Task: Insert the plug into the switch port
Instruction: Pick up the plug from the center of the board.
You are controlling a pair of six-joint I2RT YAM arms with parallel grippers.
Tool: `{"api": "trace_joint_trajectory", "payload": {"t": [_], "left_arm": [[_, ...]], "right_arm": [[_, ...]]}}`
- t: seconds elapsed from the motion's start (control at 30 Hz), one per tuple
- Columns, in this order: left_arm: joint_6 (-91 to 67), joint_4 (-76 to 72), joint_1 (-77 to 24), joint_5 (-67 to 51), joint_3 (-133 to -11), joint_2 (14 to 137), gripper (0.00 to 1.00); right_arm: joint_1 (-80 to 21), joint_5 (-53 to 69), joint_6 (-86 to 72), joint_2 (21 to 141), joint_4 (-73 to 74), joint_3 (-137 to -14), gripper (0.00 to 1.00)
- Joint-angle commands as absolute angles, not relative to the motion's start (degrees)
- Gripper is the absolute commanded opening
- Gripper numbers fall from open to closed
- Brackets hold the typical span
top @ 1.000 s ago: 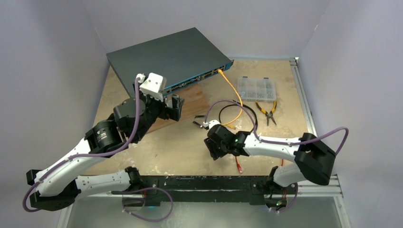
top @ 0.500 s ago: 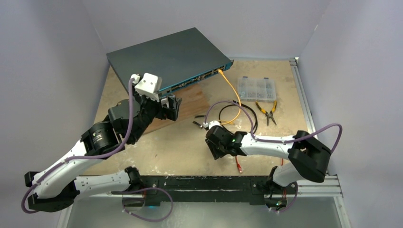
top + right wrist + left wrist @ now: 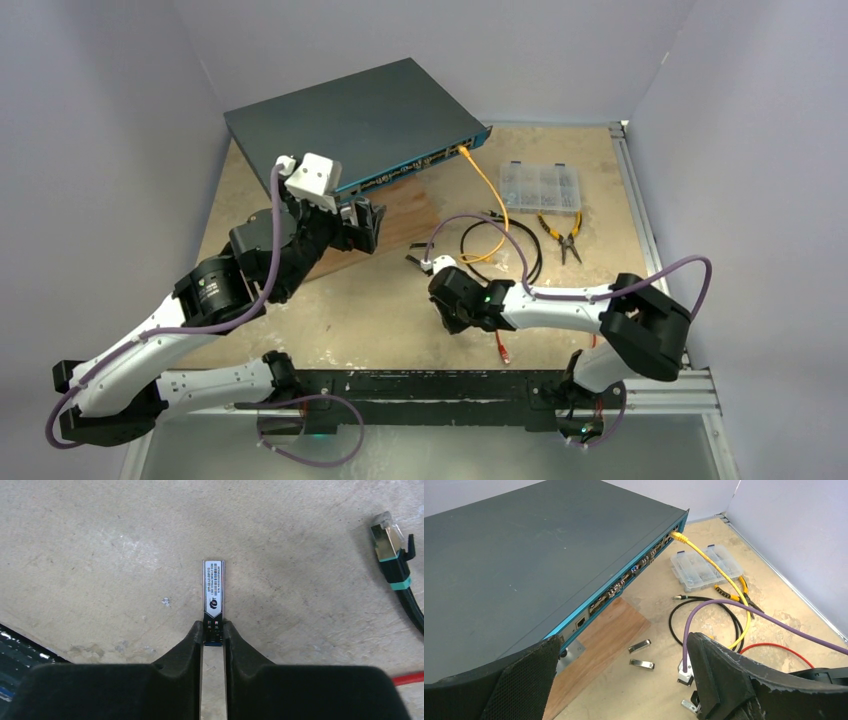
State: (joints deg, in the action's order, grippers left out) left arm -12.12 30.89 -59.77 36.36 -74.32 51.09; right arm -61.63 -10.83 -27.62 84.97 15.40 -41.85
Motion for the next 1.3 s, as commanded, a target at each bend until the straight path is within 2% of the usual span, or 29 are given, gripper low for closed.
{"api": "trace_joint_trajectory", "payload": {"t": [0.0, 0.17, 0.37, 0.83, 1.27], "left_arm": [[-13.83, 28.19, -59.96, 35.38, -74.01, 50.71, 0.95], [-14.56, 27.41, -59.95, 34.38, -73.61, 50.75, 0.95], [-15.73, 25.72, -59.94, 31.81, -72.8, 51.14, 0.94], [-19.63, 22.76, -59.95, 27.47, -70.17, 51.86, 0.91], [-23.84, 18.24, -59.94, 20.13, -67.1, 54.88, 0.86]], "right_arm": [[-62.06, -9.2, -27.78, 83.83, 12.23, -41.3, 0.13], [-62.07, -8.05, -27.62, 79.63, 9.2, -40.97, 0.04], [-62.06, -6.02, -27.25, 73.36, 6.01, -42.29, 0.0], [-62.05, -4.06, -23.04, 60.05, 1.15, -46.4, 0.0], [-62.08, -11.67, -23.38, 48.7, -6.21, -42.93, 0.0]]}}
